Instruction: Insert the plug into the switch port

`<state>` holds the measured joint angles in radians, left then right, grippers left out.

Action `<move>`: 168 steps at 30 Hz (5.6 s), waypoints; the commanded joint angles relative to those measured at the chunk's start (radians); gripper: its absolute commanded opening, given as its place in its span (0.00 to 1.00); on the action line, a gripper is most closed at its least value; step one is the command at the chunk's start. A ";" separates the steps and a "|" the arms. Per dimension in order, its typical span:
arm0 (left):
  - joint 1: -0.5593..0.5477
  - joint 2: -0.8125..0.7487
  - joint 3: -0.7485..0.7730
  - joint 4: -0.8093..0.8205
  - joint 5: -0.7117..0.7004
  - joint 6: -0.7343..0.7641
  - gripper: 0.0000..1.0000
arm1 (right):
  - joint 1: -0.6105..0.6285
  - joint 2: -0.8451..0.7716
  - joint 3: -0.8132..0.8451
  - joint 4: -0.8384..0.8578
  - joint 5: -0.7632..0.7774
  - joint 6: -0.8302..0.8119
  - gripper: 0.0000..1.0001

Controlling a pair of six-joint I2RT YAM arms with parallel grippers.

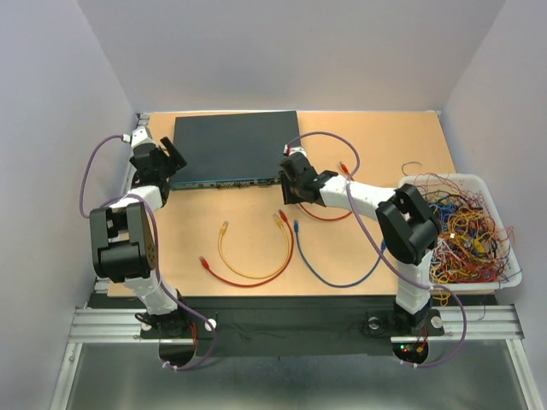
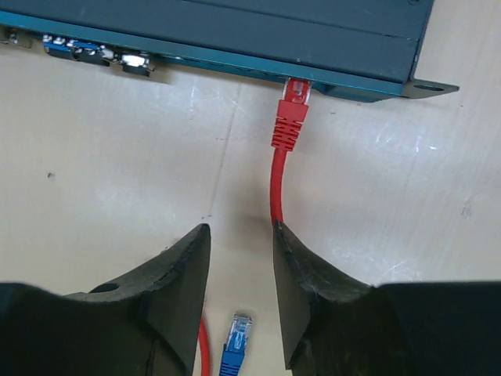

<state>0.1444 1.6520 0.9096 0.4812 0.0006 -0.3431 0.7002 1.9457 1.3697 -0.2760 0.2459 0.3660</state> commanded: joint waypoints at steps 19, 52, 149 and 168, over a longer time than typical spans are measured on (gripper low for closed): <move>0.041 0.155 0.117 0.083 0.171 0.021 0.87 | 0.001 0.142 0.187 -0.063 0.213 -0.009 0.42; 0.057 0.195 0.155 0.034 0.223 0.019 0.85 | -0.160 0.237 0.503 -0.063 0.110 -0.090 0.38; -0.154 -0.227 -0.024 -0.039 -0.080 -0.056 0.99 | 0.045 -0.323 -0.328 -0.014 -0.085 0.060 0.41; -0.155 -0.301 -0.106 -0.015 -0.114 -0.007 0.97 | 0.104 -0.237 -0.285 -0.008 -0.025 0.117 0.41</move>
<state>-0.0113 1.3804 0.8173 0.4191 -0.0990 -0.3691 0.7826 1.7618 1.0611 -0.3058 0.1650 0.4492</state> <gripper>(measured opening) 0.981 0.408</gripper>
